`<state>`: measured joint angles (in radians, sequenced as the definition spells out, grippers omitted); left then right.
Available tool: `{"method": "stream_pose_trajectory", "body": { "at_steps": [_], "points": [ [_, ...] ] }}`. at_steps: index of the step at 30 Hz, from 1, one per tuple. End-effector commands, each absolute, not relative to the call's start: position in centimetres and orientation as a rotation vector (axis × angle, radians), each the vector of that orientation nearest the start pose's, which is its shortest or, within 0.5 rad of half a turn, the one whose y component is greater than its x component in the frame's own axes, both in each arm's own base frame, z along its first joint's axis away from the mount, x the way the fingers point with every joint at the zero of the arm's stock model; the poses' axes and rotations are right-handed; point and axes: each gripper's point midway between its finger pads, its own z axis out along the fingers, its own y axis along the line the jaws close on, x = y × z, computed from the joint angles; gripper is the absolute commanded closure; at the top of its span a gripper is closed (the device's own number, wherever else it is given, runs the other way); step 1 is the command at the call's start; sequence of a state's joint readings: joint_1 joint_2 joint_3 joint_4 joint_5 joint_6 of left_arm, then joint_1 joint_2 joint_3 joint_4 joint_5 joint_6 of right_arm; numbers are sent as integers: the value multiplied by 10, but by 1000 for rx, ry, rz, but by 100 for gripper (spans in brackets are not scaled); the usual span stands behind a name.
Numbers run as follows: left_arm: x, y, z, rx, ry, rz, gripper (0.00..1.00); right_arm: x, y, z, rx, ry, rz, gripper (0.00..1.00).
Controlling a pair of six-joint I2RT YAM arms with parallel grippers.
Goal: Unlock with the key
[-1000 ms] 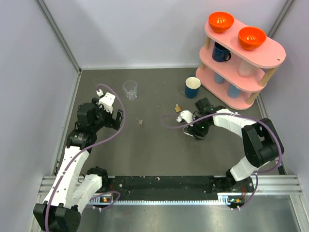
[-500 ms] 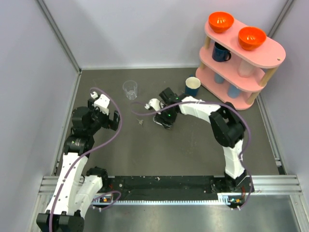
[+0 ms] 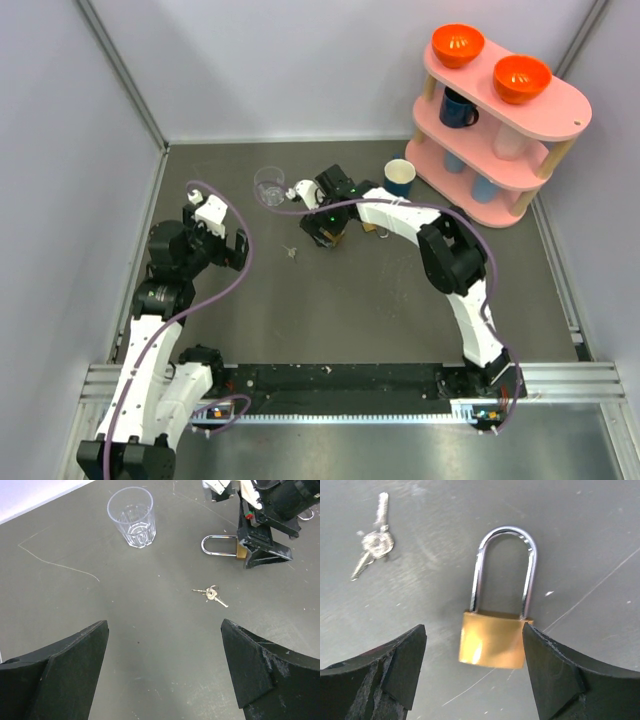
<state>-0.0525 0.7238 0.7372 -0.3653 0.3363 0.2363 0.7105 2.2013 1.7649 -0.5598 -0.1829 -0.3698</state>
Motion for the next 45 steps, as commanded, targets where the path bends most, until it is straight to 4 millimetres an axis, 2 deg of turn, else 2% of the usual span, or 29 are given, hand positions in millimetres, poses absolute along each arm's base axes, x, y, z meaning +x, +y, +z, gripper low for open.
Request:
{"method": "stream_pose_trajectory", "body": {
  "at_steps": [1, 5, 9, 16, 19, 25, 32, 45],
  "points": [
    [282, -68, 243, 497, 1786, -227, 1, 366, 381, 110, -1353, 2028, 595, 23],
    [280, -68, 245, 499, 1772, -239, 1, 344, 395, 110, -1385, 1992, 677, 24],
    [279, -68, 246, 499, 1766, -247, 1, 338, 410, 105, -1401, 1989, 682, 27],
    [276, -70, 246, 512, 1757, -267, 1, 351, 432, 96, -1323, 2042, 713, 34],
    [274, -73, 248, 524, 1744, -282, 1, 351, 439, 94, -1313, 2050, 747, 39],
    [271, -78, 248, 545, 1733, -310, 1, 352, 446, 77, -1287, 2107, 763, 47],
    [270, -80, 247, 551, 1735, -323, 1, 344, 449, 55, -1317, 2146, 764, 47],
    [270, -82, 246, 561, 1732, -332, 1, 350, 452, 35, -1310, 2184, 695, 48]
  ]
}}
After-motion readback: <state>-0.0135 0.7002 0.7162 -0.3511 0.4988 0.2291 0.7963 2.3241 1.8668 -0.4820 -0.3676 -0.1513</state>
